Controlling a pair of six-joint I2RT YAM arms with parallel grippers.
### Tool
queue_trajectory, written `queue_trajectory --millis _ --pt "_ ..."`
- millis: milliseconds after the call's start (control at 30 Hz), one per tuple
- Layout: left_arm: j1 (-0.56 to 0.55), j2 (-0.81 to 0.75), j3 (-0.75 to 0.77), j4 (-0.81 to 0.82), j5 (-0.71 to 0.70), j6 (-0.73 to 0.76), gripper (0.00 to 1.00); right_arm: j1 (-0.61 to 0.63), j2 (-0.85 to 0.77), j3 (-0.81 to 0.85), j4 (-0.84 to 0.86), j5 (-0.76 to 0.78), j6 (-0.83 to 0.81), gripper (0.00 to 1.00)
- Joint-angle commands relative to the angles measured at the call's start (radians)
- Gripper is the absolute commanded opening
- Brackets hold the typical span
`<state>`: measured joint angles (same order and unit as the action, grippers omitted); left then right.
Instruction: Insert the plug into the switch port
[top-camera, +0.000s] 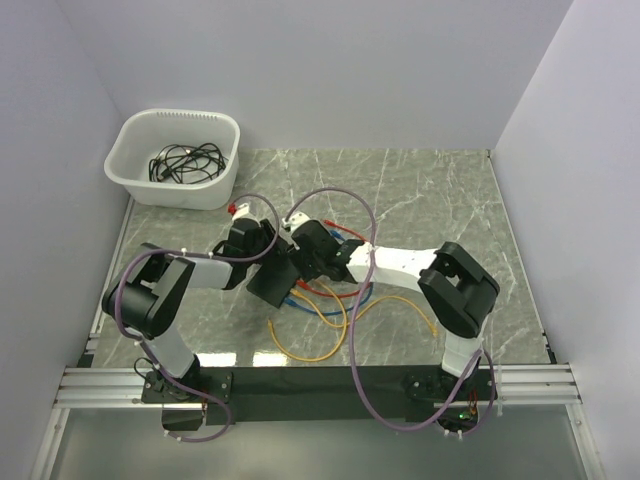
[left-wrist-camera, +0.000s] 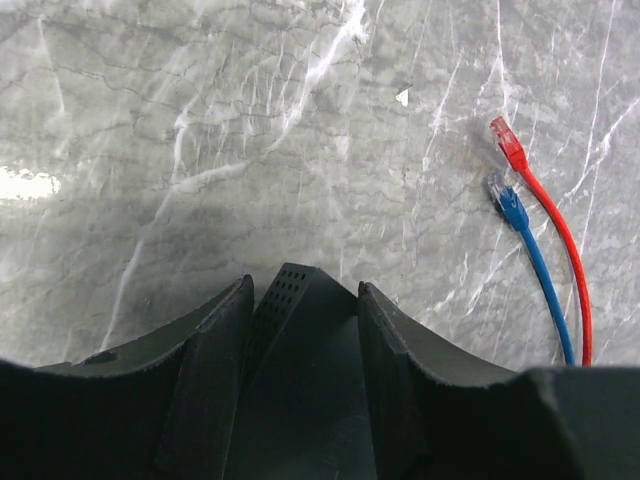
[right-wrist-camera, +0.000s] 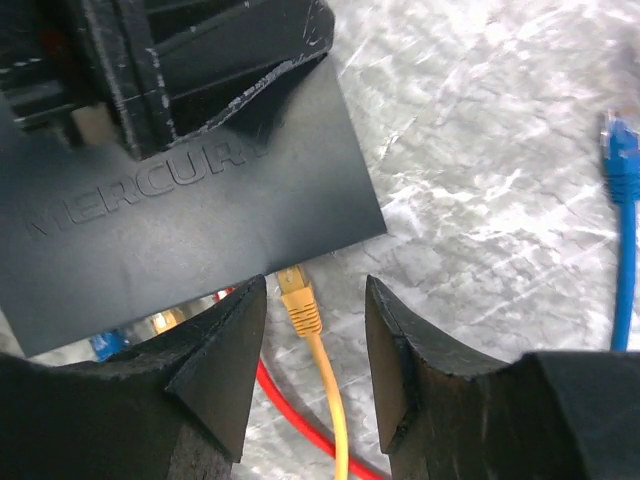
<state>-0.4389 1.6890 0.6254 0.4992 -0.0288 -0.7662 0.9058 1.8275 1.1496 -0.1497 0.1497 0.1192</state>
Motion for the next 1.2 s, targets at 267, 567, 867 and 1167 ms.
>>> queue_trajectory --millis 267,567,867,1167 --pt "0.032 0.026 0.056 -0.315 0.047 0.057 0.52 0.016 -0.040 -0.086 -0.024 0.073 0.161 0.48" --pt "0.045 0.018 0.054 -0.310 0.072 0.064 0.52 0.015 -0.002 -0.076 -0.019 0.031 0.174 0.33" --pt "0.049 0.046 0.039 -0.280 0.090 0.077 0.52 0.018 0.021 -0.076 -0.042 0.004 0.180 0.28" --pt "0.051 0.055 0.036 -0.255 0.121 0.082 0.51 0.018 0.073 -0.045 -0.088 -0.004 0.178 0.31"
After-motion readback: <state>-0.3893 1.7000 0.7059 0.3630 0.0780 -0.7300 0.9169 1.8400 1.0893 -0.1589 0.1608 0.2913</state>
